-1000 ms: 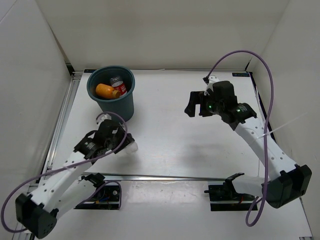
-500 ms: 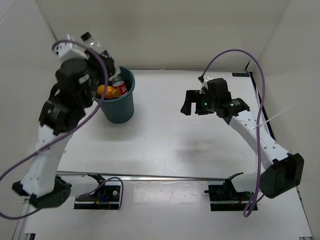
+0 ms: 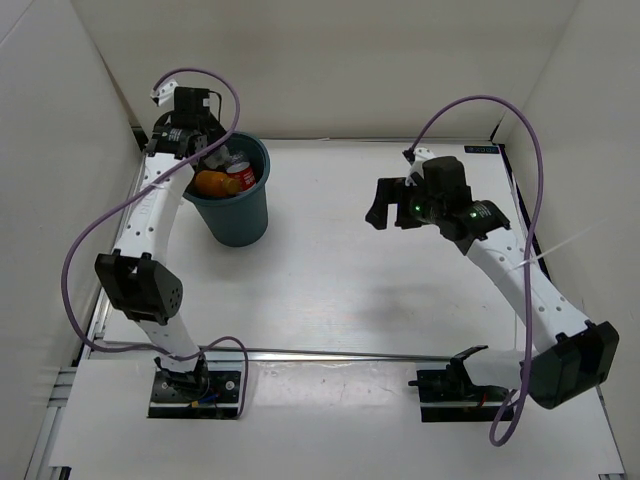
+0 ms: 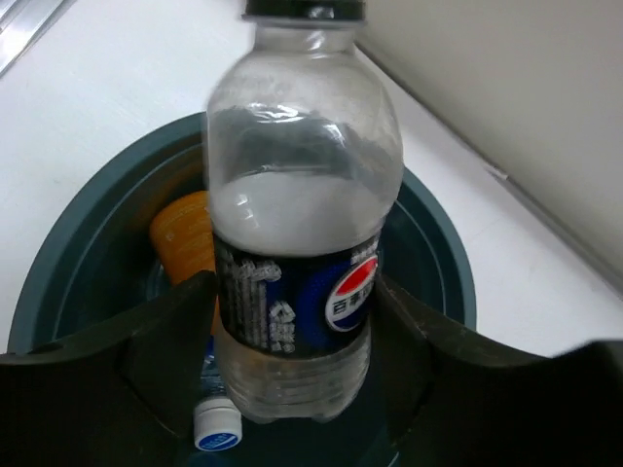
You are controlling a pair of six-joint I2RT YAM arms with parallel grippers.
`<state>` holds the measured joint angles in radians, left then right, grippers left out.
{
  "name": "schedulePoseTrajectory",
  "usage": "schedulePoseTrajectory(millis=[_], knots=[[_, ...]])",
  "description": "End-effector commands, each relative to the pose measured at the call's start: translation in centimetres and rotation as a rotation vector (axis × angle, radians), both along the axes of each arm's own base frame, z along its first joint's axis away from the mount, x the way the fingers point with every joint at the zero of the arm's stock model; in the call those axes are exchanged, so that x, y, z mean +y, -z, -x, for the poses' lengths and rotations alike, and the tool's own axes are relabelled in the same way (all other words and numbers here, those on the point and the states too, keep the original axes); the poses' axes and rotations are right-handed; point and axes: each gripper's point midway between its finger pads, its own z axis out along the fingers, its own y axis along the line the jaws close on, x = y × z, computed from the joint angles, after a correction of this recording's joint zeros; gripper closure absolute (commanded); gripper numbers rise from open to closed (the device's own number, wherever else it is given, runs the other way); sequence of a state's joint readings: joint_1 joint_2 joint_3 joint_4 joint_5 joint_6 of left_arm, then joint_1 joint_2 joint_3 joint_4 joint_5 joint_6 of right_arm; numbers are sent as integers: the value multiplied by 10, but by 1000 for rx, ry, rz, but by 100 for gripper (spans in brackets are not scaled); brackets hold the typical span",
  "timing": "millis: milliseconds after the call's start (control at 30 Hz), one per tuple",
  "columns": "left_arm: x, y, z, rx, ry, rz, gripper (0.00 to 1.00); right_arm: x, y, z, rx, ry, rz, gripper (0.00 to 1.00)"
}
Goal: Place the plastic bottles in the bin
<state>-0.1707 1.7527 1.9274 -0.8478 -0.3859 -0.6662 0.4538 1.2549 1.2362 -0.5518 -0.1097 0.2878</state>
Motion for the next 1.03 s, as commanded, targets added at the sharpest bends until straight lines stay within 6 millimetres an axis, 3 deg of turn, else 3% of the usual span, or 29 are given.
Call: schedulePoseTrajectory(millis=[0,100,233,267,333,367,467,500,533,567,600,667,700,733,767,800,833,933,1000], knots=[[0,-33,8,-77,28,53,23,-8,-20,0,-86,10,5,0],[-3,-37,8,-83,53,58,2,-10,-16,0,-81,20,15,0],[-7,-52,21,-98,86,68,0,-29,-17,-11,-81,153,65,0],[-5,-63,31,-113,87,70,0,-34,-11,-13,-66,182,83,0],[3,-62,46,-106,40,72,0,-38,-14,-14,-70,214,92,0],[10,-76,66,-134,13,69,0,-40,-14,-15,-68,229,89,0],[31,-56,107,-109,-131,39,0,-33,-14,-12,-52,200,60,0],[41,-69,136,-163,-172,58,0,-29,-14,-9,-50,173,54,0],[49,-34,153,-103,-225,57,0,-24,-16,-8,-50,149,35,0],[63,-26,170,-111,-293,30,0,-21,-18,-10,-44,148,20,0],[74,-6,202,-115,-334,23,0,-21,-18,-10,-44,148,20,0],[94,8,232,-182,-452,21,0,-17,-25,-11,-45,144,-1,0],[105,1,256,-288,-502,58,0,-18,-25,-12,-43,158,-4,0],[113,35,269,-264,-558,39,0,-16,-25,-15,-42,158,-3,0],[120,39,278,-338,-640,101,0,-18,-25,-16,-44,165,1,0],[134,35,300,-430,-711,111,0,-18,-25,-19,-46,173,6,0],[138,48,304,-436,-726,90,0,-20,-22,-22,-43,189,21,0],[148,45,313,-453,-710,-25,0,-28,-14,-26,-46,223,62,0],[155,54,318,-393,-730,-112,0,-42,-9,-32,-53,309,98,0]])
